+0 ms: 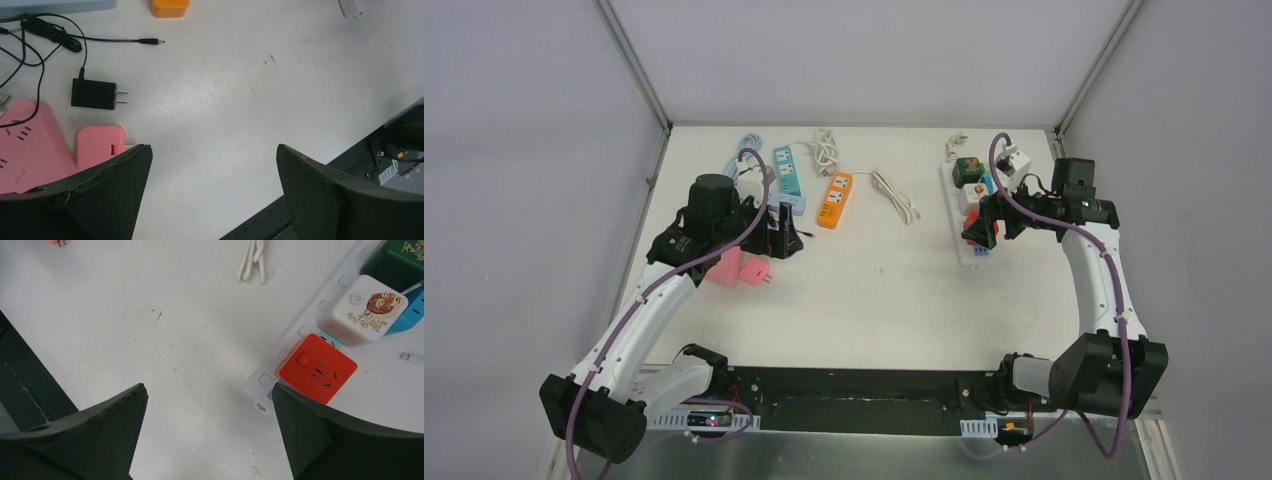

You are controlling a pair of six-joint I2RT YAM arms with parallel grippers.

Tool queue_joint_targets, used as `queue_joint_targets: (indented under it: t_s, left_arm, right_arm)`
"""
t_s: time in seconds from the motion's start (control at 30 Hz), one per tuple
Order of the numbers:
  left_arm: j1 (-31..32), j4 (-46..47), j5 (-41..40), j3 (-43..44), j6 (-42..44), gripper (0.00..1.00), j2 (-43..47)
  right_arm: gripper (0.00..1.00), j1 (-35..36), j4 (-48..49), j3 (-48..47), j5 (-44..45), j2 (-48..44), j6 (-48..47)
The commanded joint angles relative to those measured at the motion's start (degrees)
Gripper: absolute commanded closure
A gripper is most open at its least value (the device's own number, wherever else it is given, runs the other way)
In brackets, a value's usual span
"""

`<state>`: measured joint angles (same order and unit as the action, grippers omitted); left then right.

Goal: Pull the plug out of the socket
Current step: Move the socket to the center of the board.

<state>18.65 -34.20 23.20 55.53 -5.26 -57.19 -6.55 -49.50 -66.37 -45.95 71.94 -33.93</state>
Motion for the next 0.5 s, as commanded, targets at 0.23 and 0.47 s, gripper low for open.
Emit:
queue_joint_targets:
  t_s: [0.23, 0.47]
  left_arm:
    - [-0.55, 2.38, 0.81, -0.11, 0.68, 0.01, 1.29]
    - [-0.80, 2.43, 0.79, -0.15, 0.63, 0.01, 1.40]
  right_arm:
    - [0.00, -0.57, 2.50, 0.51, 0.21, -1.72, 1.67]
    - [0.00, -0.63, 2.68, 0.54, 0.19, -1.80, 1.90]
